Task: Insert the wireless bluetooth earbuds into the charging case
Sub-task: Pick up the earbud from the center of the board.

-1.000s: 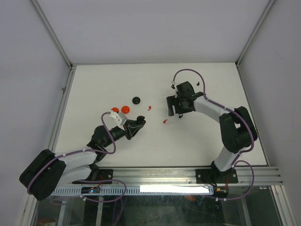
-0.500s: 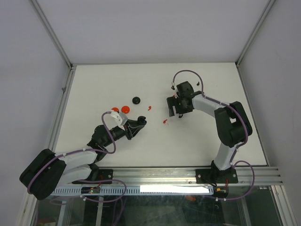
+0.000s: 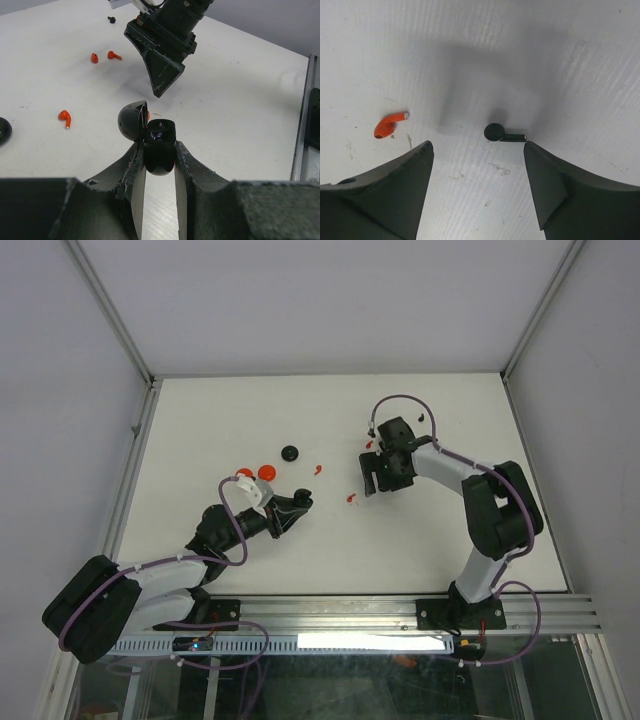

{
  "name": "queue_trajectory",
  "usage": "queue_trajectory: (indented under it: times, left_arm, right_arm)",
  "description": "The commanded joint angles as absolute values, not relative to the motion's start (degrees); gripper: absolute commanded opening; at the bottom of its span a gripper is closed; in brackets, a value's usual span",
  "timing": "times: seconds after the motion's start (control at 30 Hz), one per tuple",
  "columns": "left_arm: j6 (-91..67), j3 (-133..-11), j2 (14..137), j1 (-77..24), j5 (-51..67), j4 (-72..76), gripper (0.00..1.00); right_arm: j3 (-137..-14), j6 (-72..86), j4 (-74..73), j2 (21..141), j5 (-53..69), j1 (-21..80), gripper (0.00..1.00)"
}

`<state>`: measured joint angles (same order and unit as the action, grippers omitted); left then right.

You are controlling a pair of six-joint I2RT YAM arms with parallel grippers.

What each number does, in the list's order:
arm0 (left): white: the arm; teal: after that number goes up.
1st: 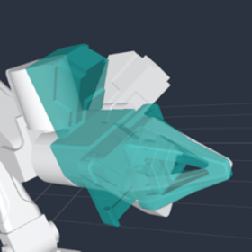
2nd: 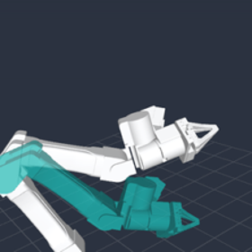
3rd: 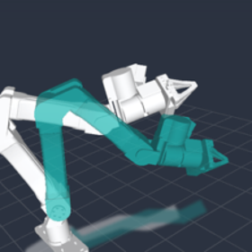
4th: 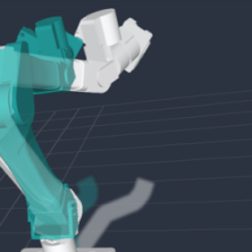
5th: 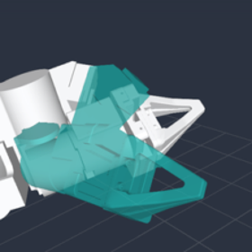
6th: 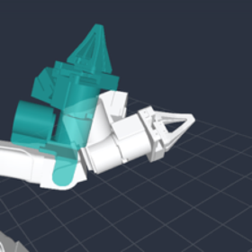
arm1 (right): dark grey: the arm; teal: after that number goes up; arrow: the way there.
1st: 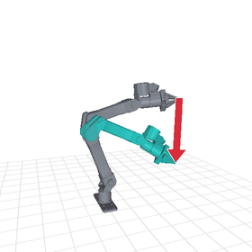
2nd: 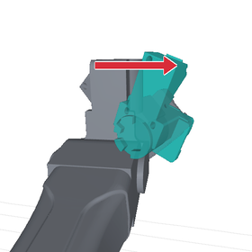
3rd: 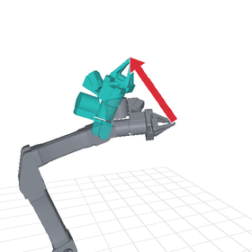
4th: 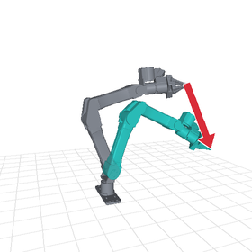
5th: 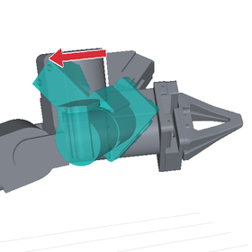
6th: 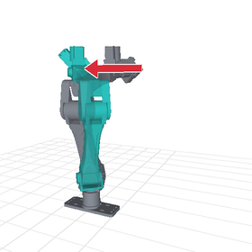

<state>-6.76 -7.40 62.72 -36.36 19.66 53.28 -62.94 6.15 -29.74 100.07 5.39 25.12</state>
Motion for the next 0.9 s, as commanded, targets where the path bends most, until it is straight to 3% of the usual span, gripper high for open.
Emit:
queue_trajectory:
  times: [0.0,0.37,0.67,0.87]
  left_arm:
    - [-6.36,-9.58,62.84,-36.33,21.22,54.81,0.0]
    - [-6.42,-9.84,63.15,-36.27,21.69,54.42,0.0]
    - [-6.52,-10.11,63.28,-36.3,22.1,54.04,0.0]
    - [-6.6,-10.36,63.76,-36.3,22.65,53.99,0.0]
  right_arm:
    - [-63.46,6.99,-30.4,96.34,6.58,25.91,0.75]
    - [-65.35,3.75,-26.93,94.95,-1.17,27.69,0.66]
    - [-66.89,2.55,-27.23,99.74,-1.66,27.93,0.46]
    - [-66.71,2.46,-27.5,101.11,-3.25,27.95,0.43]
